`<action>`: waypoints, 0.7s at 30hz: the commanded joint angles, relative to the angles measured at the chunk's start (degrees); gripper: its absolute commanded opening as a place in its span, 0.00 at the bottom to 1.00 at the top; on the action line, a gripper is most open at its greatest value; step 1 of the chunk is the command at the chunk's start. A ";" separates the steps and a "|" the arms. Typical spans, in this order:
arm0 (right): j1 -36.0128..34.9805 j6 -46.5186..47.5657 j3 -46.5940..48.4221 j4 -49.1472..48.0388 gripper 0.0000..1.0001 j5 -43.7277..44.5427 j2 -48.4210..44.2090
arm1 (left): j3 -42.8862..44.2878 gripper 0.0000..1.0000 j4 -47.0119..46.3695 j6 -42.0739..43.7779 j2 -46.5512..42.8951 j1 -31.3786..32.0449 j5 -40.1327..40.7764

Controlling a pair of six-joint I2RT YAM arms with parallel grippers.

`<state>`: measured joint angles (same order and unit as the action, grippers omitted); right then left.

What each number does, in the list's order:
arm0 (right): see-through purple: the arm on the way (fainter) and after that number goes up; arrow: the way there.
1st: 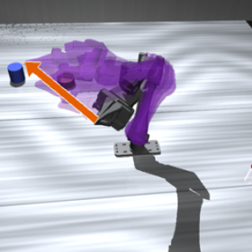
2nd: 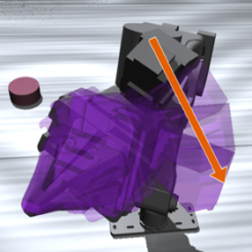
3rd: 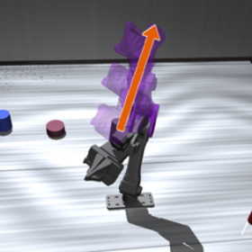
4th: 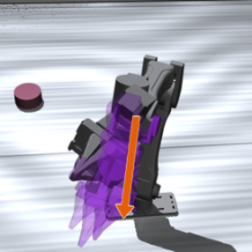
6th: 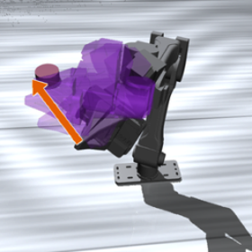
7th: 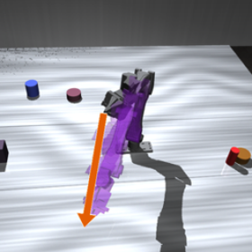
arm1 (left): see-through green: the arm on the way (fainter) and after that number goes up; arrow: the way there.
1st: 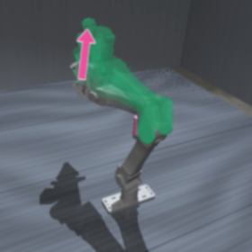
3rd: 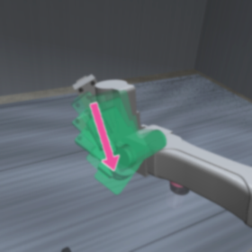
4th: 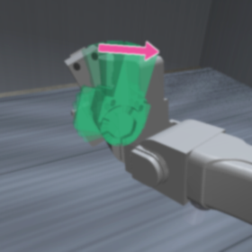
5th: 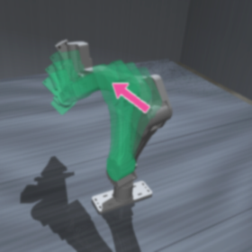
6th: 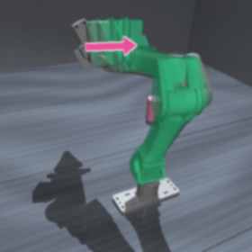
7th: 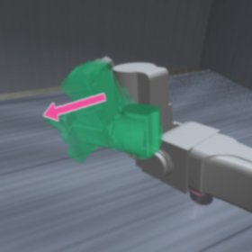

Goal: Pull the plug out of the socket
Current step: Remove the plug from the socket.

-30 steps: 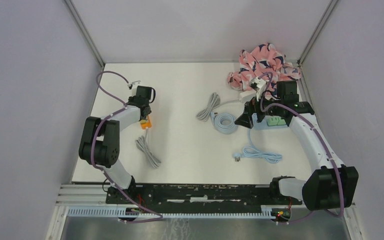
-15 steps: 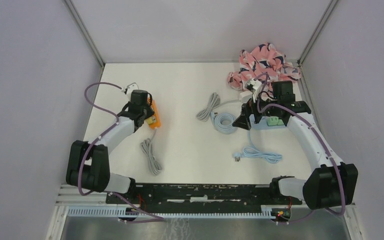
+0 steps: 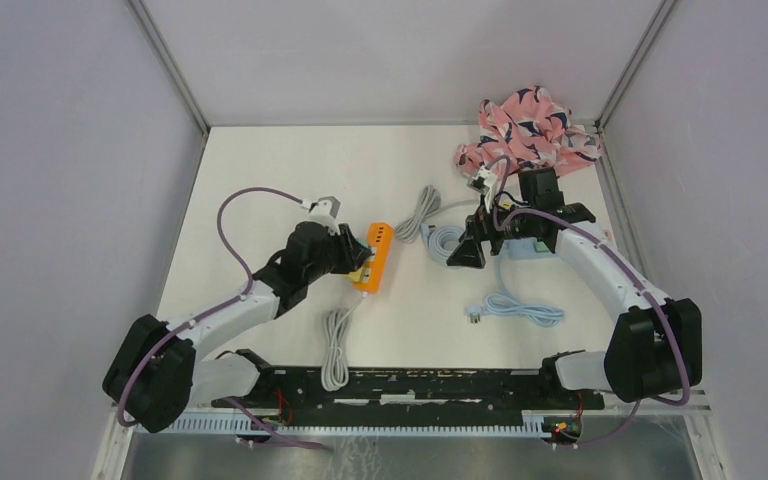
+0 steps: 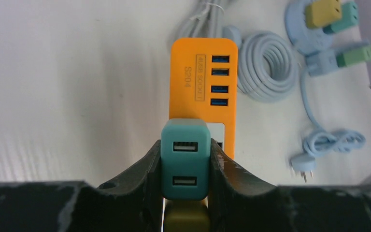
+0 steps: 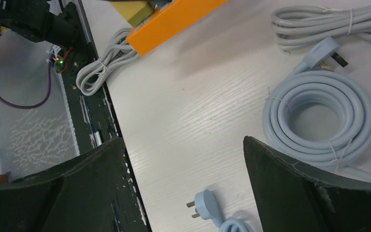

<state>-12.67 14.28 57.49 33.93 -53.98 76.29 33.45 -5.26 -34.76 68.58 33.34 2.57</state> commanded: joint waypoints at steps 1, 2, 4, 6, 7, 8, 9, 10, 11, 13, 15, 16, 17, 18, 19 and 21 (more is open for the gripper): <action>-0.38 -10.34 -2.65 -12.86 1.00 -7.33 1.59 | -4.72 0.03 -21.55 10.32 -3.33 0.18 -18.17; -0.41 -13.91 -3.39 -15.84 1.00 -8.16 2.10 | -5.61 0.03 -24.75 10.96 -3.35 0.35 -20.48; -0.51 -18.94 -4.80 -21.16 1.00 -9.63 3.10 | -6.78 0.03 -30.95 11.35 -3.18 1.02 -23.24; -0.83 -23.74 -6.14 -26.46 1.00 -10.50 3.69 | -7.37 0.03 -35.13 11.25 -2.71 1.84 -24.59; -0.92 -25.77 -6.99 -29.41 1.00 -10.82 3.77 | -7.51 0.03 -36.95 11.28 -2.41 2.27 -25.03; -1.07 -27.43 -7.71 -31.86 1.00 -10.88 3.65 | -7.41 0.03 -38.05 11.40 -2.01 2.64 -25.29; -1.25 -28.47 -8.37 -33.39 1.00 -10.69 3.56 | -7.00 0.03 -38.33 11.95 -1.51 3.10 -25.57; -1.19 -28.75 -8.44 -33.62 1.00 -10.16 3.44 | -6.28 0.03 -37.38 13.26 -0.91 3.53 -25.84; -1.22 -28.78 -8.38 -33.31 1.00 -9.49 3.35 | -5.31 0.03 -35.08 15.09 -0.25 4.14 -25.81; -1.22 -27.30 -7.40 -30.48 1.00 -7.61 3.42 | -2.60 0.03 -28.07 21.52 1.34 6.32 -25.28; -1.20 -25.75 -6.21 -27.43 1.00 -5.41 3.62 | 0.10 0.03 -19.72 27.77 2.61 8.32 -22.26; -1.22 -25.88 -5.95 -26.78 1.00 -4.42 3.87 | 0.96 0.03 -16.75 30.23 3.09 9.20 -21.18; -1.20 -26.57 -5.90 -26.85 1.00 -3.93 4.17 | 1.46 0.03 -14.86 32.32 3.37 9.79 -20.67; -1.22 -28.22 -6.06 -27.70 1.00 -3.69 4.57 | 1.60 0.03 -13.86 33.68 3.48 10.22 -20.04; -1.24 -30.28 -6.49 -29.01 1.00 -3.59 5.10 | 1.44 0.03 -13.59 34.76 3.38 10.69 -19.56; -1.26 -33.98 -6.95 -31.26 1.00 -3.85 6.31 | 1.07 0.03 -13.60 36.37 3.03 11.32 -18.51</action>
<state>-13.58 -13.04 49.06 7.84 -58.54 80.66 32.27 -21.15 -8.80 72.29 43.35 -18.55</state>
